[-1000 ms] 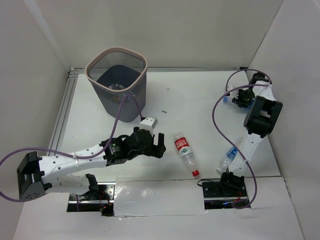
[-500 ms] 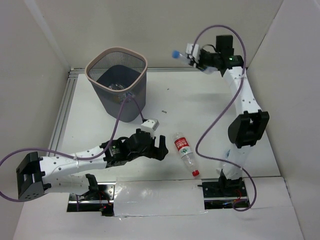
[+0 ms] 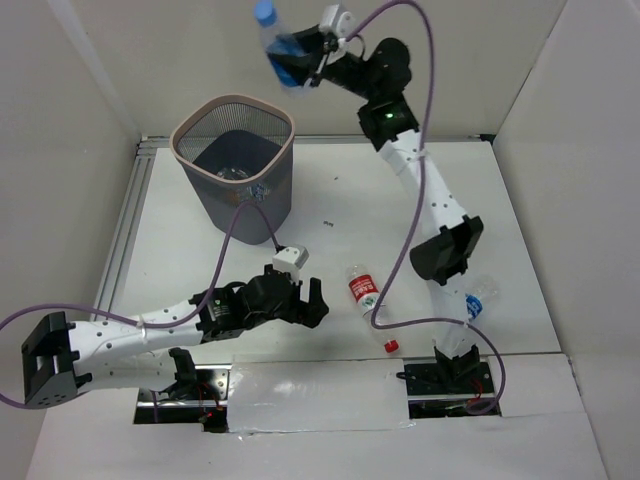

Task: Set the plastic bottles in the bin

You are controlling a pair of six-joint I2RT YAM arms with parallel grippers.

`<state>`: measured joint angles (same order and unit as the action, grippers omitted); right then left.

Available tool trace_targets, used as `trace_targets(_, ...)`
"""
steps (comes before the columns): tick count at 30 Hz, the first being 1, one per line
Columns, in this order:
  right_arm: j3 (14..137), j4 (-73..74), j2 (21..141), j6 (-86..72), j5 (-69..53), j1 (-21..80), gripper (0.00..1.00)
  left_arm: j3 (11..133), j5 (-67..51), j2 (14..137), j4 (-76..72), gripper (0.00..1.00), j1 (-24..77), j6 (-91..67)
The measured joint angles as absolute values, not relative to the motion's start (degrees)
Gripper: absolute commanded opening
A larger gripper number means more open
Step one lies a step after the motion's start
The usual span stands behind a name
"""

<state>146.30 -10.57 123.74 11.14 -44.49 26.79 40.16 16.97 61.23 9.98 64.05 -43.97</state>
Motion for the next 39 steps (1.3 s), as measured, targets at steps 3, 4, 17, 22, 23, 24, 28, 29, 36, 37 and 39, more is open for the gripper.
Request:
trace_targets(3, 143.8, -12.7, 127.8, 6.3, -44.1, 30.3, 0.48, 40.1, 16.6, 61.2, 9.4, 1.0, 64.2, -44.1)
trace_targets(4, 143.0, -12.9, 128.9, 5.2, -44.2, 31.3, 0.49, 40.1, 16.4, 61.3, 9.1, 1.0, 64.3, -44.2)
trace_targets(17, 142.9, -11.5, 133.0, -3.4, -37.2, 34.8, 1.0, 46.0, 16.4, 70.5, 9.0, 1.0, 64.6, -47.2)
trace_targets(22, 142.9, -2.2, 128.8, -4.5, -31.7, 26.3, 0.24, 55.1, 16.8, 79.0, 9.5, 1.0, 64.8, -51.6)
trace_targets(23, 142.2, -0.1, 127.2, -4.4, -30.6, 23.9, 0.12, 56.4, 16.9, 80.3, 9.6, 1.0, 64.9, -52.5)
trace_targets(24, 140.1, 2.3, 124.7, -4.1, -29.6, 21.1, 0.12, 58.1, 17.0, 81.8, 10.2, 1.0, 65.0, -54.0)
trace_targets(28, 126.8, 12.5, 112.0, 0.8, -26.7, 8.4, 0.83, 64.8, 18.7, 87.8, 14.6, 1.0, 65.1, -62.2)
trace_targets(29, 123.6, 17.4, 109.1, 5.1, -26.3, 5.7, 1.0, 66.7, 19.1, 89.6, 16.2, 1.0, 65.1, -65.0)
trace_targets(36, 101.4, 28.4, 95.1, 14.7, -34.2, -6.8, 1.0, 77.7, 19.6, 101.6, 25.1, 1.0, 65.1, -78.9)
trace_targets(37, 98.8, 29.3, 94.1, 15.8, -35.3, -8.9, 1.0, 78.5, 19.6, 103.0, 25.8, 1.0, 65.1, -80.6)
trace_targets(39, 94.4, 31.8, 92.7, 18.1, -36.8, -12.5, 1.0, 79.1, 19.6, 105.1, 26.7, 1.0, 65.1, -83.1)
